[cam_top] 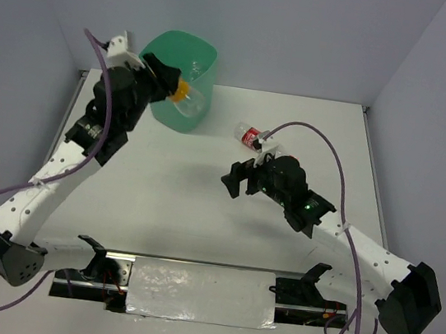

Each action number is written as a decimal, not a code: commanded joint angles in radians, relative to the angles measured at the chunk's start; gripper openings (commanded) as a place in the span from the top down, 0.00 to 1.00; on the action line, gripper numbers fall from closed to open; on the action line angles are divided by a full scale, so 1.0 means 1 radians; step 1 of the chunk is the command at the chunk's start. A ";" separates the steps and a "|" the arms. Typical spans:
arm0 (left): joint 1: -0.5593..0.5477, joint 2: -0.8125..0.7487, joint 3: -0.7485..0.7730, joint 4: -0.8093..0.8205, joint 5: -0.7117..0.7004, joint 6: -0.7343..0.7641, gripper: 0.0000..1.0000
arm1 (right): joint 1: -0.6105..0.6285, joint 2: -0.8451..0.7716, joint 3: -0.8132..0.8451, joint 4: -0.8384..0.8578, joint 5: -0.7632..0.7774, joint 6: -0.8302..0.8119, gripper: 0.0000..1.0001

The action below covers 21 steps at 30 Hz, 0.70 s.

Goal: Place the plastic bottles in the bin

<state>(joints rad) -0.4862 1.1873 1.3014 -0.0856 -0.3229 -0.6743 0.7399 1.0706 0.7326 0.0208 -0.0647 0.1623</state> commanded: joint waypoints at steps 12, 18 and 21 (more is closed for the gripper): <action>0.320 0.735 0.859 -0.018 -0.134 0.125 0.62 | -0.283 0.015 -0.003 -0.115 -0.058 -0.082 0.00; 0.334 0.845 0.934 -0.017 -0.090 0.136 0.01 | -0.297 0.095 0.051 -0.191 0.032 -0.233 0.00; 0.334 0.830 0.949 -0.020 -0.079 0.157 0.01 | -0.303 0.112 0.060 -0.196 0.046 -0.244 0.00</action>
<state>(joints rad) -0.1474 2.0697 2.2009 -0.1654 -0.4137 -0.5499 0.4469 1.1744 0.7353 -0.1547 -0.0532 -0.0242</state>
